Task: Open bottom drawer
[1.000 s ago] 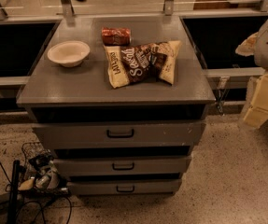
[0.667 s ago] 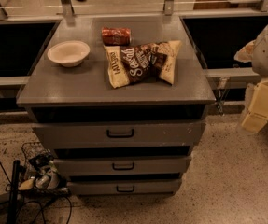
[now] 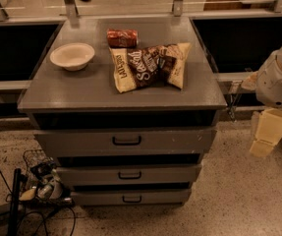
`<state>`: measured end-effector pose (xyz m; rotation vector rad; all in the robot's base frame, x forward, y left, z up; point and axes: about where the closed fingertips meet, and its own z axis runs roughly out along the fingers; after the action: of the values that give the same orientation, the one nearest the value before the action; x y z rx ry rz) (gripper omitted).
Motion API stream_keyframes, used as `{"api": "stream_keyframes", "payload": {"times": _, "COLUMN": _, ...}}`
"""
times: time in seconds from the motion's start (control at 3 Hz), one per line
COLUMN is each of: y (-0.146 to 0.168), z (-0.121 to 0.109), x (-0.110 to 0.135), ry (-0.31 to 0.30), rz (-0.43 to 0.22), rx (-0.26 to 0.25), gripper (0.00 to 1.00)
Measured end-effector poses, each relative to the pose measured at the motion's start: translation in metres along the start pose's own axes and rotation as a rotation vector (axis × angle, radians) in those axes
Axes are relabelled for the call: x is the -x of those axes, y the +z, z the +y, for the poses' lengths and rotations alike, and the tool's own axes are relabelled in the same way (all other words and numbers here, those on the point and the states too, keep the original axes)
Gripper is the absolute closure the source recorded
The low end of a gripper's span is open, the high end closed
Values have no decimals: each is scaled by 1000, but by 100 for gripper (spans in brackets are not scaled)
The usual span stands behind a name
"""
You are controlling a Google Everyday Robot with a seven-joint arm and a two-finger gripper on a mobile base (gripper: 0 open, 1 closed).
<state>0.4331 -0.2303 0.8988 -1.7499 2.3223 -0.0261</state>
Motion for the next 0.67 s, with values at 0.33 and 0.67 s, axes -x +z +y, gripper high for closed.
{"api": "stream_keyframes", "payload": {"times": 0.33, "y": 20, "z": 2, "x": -8, "ry": 1, "rz": 19, "rx": 35, "gripper": 0}}
{"api": "stream_keyframes", "payload": {"times": 0.67, "y": 51, "z": 8, "x": -17, "ry": -5, "rz": 74, "rx": 97, "gripper": 0}}
